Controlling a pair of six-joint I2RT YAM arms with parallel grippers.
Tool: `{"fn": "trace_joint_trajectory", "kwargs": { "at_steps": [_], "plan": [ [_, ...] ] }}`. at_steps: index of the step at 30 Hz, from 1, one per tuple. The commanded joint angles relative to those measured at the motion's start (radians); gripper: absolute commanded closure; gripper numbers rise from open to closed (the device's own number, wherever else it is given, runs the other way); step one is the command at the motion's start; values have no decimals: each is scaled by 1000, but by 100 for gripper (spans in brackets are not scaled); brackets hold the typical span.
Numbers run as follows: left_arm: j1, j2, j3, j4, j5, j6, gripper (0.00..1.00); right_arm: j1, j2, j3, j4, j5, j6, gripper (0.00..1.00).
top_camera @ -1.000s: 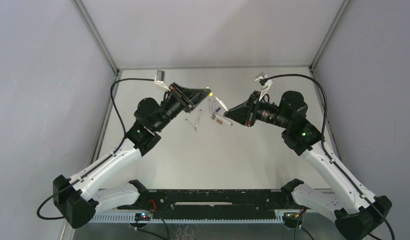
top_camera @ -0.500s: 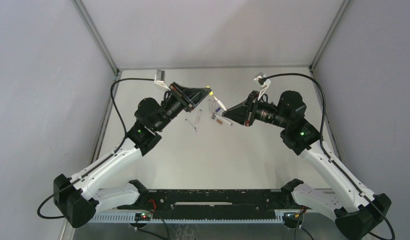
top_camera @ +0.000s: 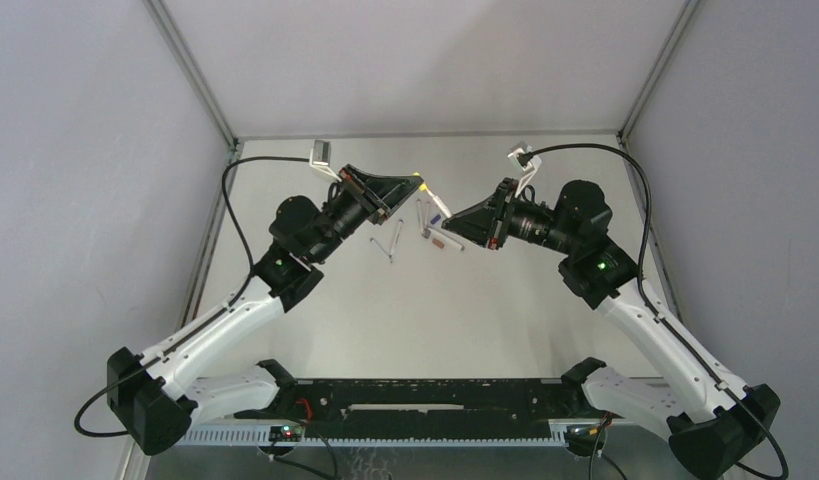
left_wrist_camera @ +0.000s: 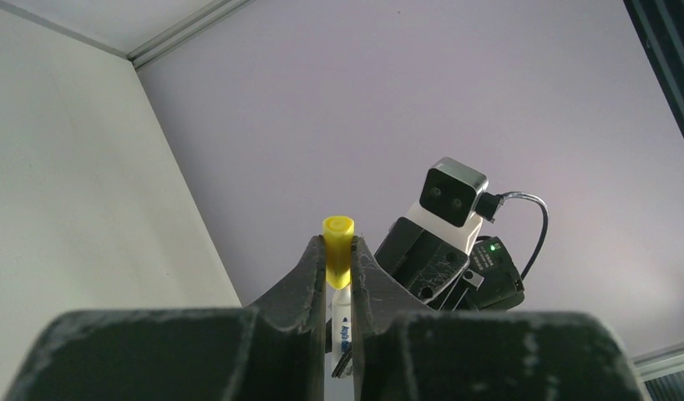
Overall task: Insert the pens into the pen caps
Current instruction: Insert the pen cap onto the pen.
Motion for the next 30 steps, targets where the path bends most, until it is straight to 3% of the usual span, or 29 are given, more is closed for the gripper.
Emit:
{"fn": "trace_joint_trajectory", "kwargs": {
  "at_steps": [1,23,30],
  "plan": [
    [-10,7,-1,44,0,-3,100,8,1,-4,44,6,18,100],
    [-34,53,20,84,56,4,100,-15,26,5,114,9,99,100],
    [-45,85,13,210,140,8,100,-58,29,18,206,-23,218,100]
  ]
}}
